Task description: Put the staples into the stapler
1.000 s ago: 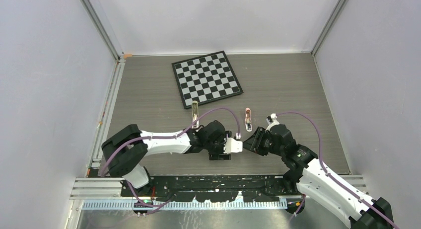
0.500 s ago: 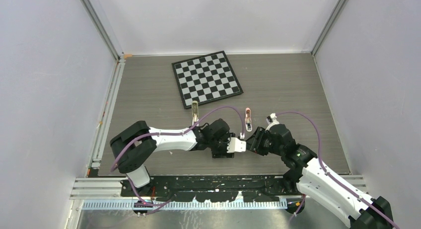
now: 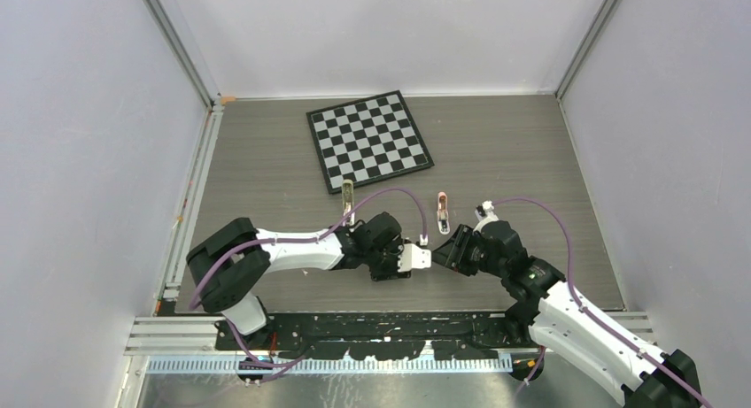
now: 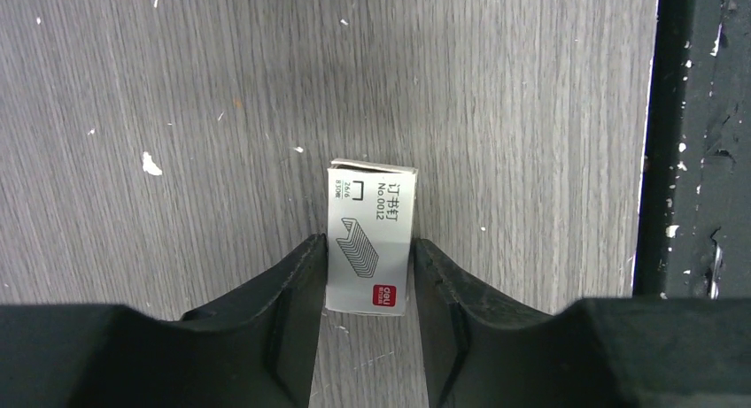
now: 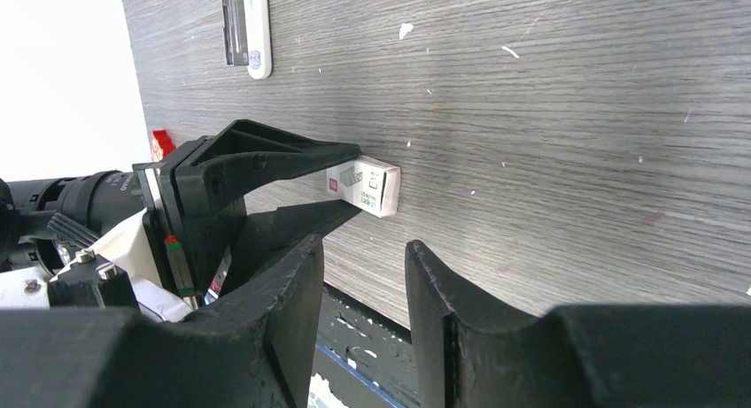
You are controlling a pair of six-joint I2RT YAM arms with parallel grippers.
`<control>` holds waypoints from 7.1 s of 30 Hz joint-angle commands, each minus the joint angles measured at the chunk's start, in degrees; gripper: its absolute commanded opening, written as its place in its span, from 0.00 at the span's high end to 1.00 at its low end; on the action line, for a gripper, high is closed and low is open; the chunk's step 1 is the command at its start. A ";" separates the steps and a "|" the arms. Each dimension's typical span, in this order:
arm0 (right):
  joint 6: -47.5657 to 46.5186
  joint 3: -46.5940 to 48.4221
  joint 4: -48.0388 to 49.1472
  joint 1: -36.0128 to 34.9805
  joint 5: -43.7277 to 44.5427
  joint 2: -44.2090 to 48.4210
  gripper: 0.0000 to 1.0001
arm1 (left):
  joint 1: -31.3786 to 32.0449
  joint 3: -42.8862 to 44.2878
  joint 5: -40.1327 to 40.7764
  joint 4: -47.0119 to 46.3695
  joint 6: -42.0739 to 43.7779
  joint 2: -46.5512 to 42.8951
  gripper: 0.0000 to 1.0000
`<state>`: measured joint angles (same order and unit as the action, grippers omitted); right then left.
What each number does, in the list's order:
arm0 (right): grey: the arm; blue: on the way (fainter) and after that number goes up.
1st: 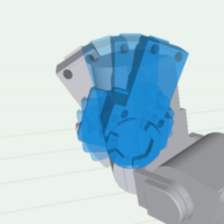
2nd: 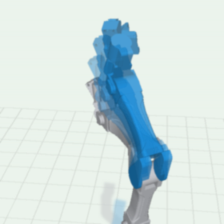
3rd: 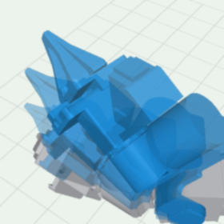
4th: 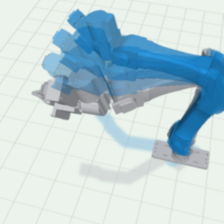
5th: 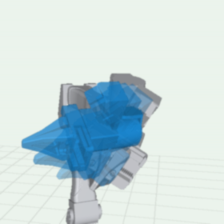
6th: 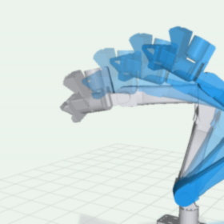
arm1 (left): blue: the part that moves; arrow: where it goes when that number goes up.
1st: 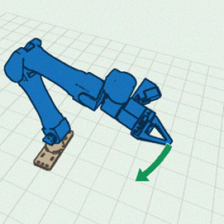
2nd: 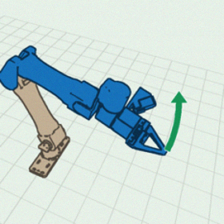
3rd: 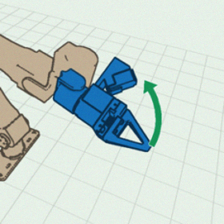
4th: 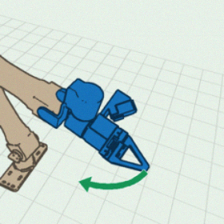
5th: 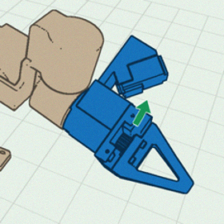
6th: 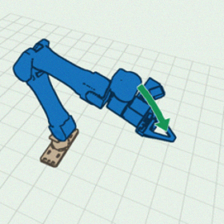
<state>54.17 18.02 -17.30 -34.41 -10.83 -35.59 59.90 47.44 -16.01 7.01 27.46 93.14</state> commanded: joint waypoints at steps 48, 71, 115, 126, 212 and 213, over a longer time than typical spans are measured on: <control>-0.24 -2.49 36.59 8.31 -27.07 -19.05 0.37 | -4.82 -17.26 0.42 -25.81 -14.32 -21.95 0.71; 0.88 -1.35 40.68 8.31 -27.41 -25.26 0.44 | -4.70 -15.57 -2.74 -24.78 -13.85 -25.03 0.71; 3.12 -2.05 47.91 3.10 -27.49 -35.48 0.44 | -4.70 -12.43 -4.30 -27.31 -13.13 -20.87 0.71; 1.98 -1.09 41.59 3.36 -24.23 -32.31 0.48 | -4.70 -13.58 -0.82 -23.47 -12.43 -22.34 0.72; -7.21 2.72 -1.29 6.38 -1.41 -0.75 0.41 | -4.50 10.00 -6.51 5.82 17.65 3.45 0.27; -7.28 2.72 -1.23 6.49 -1.35 -0.97 0.41 | -4.57 10.43 -6.49 6.45 18.16 3.97 0.27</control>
<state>47.90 19.40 -19.00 -28.27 -13.52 -35.81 56.31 55.02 -18.68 12.99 42.22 96.05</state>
